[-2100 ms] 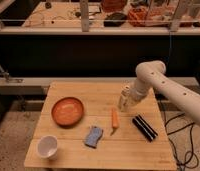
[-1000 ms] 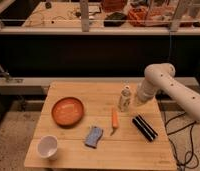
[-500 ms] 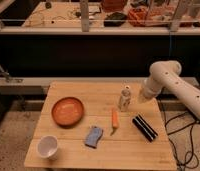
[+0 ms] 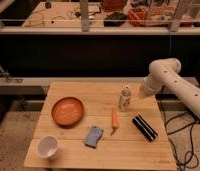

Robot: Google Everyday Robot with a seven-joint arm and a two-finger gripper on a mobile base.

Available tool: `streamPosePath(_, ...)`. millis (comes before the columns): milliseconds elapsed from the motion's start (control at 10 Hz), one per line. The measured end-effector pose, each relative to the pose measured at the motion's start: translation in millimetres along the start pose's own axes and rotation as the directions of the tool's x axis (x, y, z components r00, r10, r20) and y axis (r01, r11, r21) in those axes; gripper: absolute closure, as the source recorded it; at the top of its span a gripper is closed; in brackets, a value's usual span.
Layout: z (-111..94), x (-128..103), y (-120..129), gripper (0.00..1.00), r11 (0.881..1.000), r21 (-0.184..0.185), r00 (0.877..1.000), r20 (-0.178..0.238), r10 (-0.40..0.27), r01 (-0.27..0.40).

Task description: Knock the bottle over

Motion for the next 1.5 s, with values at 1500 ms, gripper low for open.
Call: streamPosePath(1500,53.2,-11.9,-47.6,0.97,0.960,0.137,0.970,-0.006,-0.244,0.242)
